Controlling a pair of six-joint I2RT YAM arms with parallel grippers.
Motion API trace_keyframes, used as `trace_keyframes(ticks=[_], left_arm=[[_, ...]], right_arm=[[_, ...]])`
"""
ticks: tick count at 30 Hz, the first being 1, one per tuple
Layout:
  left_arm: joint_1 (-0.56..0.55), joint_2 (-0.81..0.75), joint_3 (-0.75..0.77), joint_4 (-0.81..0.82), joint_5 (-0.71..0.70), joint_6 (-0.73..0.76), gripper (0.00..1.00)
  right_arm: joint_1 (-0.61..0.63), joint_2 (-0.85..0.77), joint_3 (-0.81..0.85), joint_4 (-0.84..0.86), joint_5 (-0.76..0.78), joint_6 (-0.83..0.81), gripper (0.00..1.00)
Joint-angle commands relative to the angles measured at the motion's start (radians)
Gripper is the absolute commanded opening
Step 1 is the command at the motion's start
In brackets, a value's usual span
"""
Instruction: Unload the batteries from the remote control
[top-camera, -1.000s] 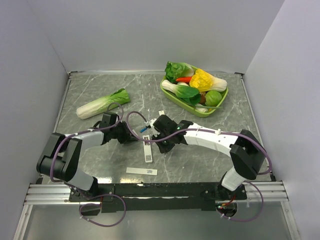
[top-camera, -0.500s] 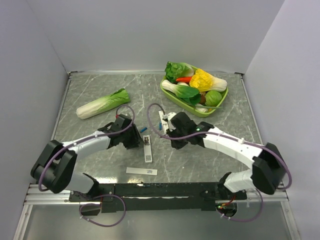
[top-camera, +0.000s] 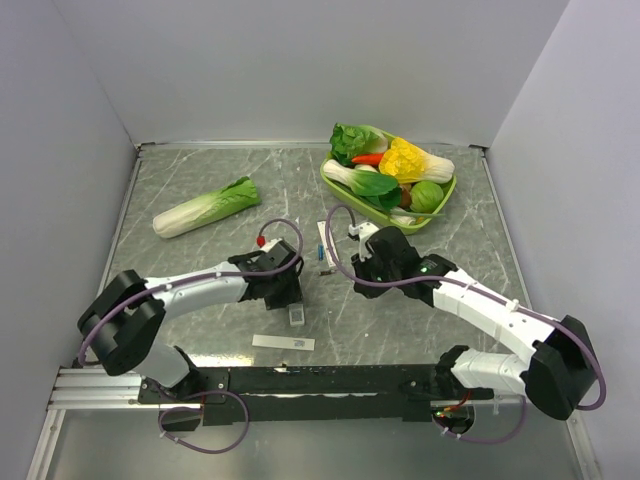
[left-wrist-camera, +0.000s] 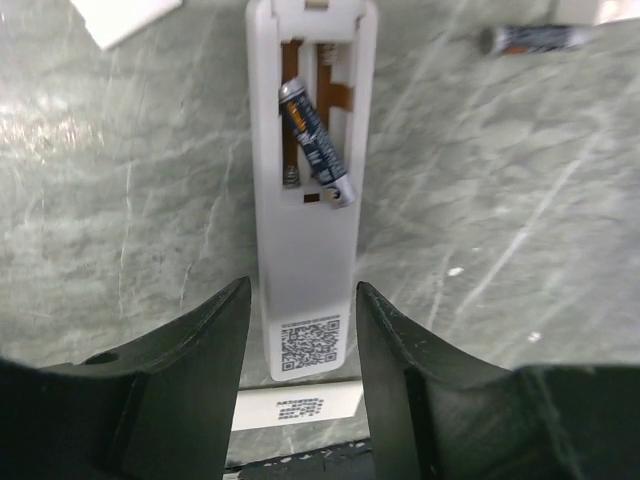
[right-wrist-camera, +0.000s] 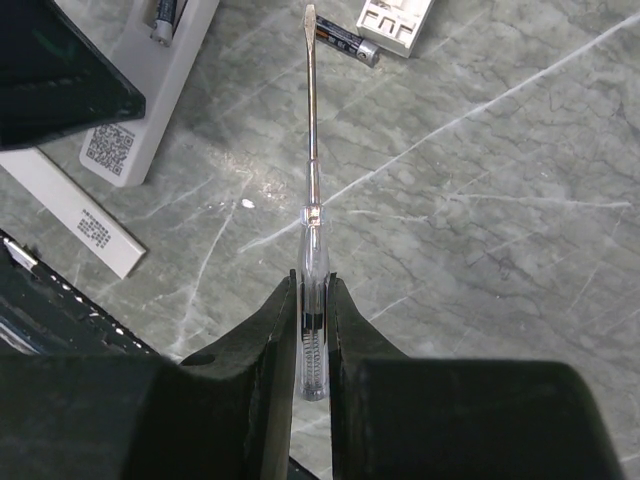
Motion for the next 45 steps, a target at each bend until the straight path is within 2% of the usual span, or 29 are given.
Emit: trace_keyframes(ticks=[1,5,10,13,16,19,21,24,28,31,34,39,45], left_arm=[[-0.036,0.034,0.057,-0.094,-0.096,-0.056,0.52],[-0.05,0.08,0.07,-0.047,-0.076,-0.039,0.53],[-0.061,0.16,0.116,-0.099,-0.113,-0.031,0.52],[-0.065,0.183,0.123,-0.108,-0.122,-0.028,0.49],[-0.067,0.178,0.12,-0.099,-0.121,-0.023,0.41],[-0.067,0.163,0.133,-0.1,-0.131,-0.019,0.26],[-0.067,0.167,0.146,-0.114,-0.142,-0.014,0.23],[-0.067,0.194,0.182,-0.143,-0.15,0.001,0.28],[-0.064,0.14,0.117,-0.016,-0.064,0.032,0.43],[-0.055,0.076,0.076,0.039,-0.018,0.043,0.49],[-0.03,0.042,0.073,0.03,0.002,0.066,0.51],[0.016,-0.009,0.028,0.073,0.072,0.09,0.53],[0.053,-0.059,-0.038,0.113,0.102,0.095,0.42]], right_arm=[[-0.018,-0.053,-0.022,0.048,-0.035,-0.018,0.0],[-0.026,-0.071,-0.042,0.062,-0.046,-0.021,0.0],[-0.034,-0.077,-0.049,0.061,-0.053,-0.03,0.0],[-0.038,-0.083,-0.05,0.062,-0.056,-0.033,0.0],[-0.044,-0.082,-0.052,0.067,-0.061,-0.035,0.0],[-0.049,-0.077,-0.058,0.076,-0.066,-0.033,0.0],[-0.049,-0.074,-0.058,0.079,-0.072,-0.032,0.0],[-0.049,-0.07,-0.064,0.084,-0.076,-0.03,0.0],[-0.049,-0.06,-0.076,0.106,-0.104,-0.023,0.0],[-0.049,-0.051,-0.095,0.123,-0.115,-0.012,0.0],[-0.051,-0.042,-0.119,0.149,-0.142,0.017,0.0],[-0.049,0.01,-0.193,0.304,-0.233,0.123,0.0],[-0.049,0.088,-0.213,0.37,-0.254,0.145,0.0]])
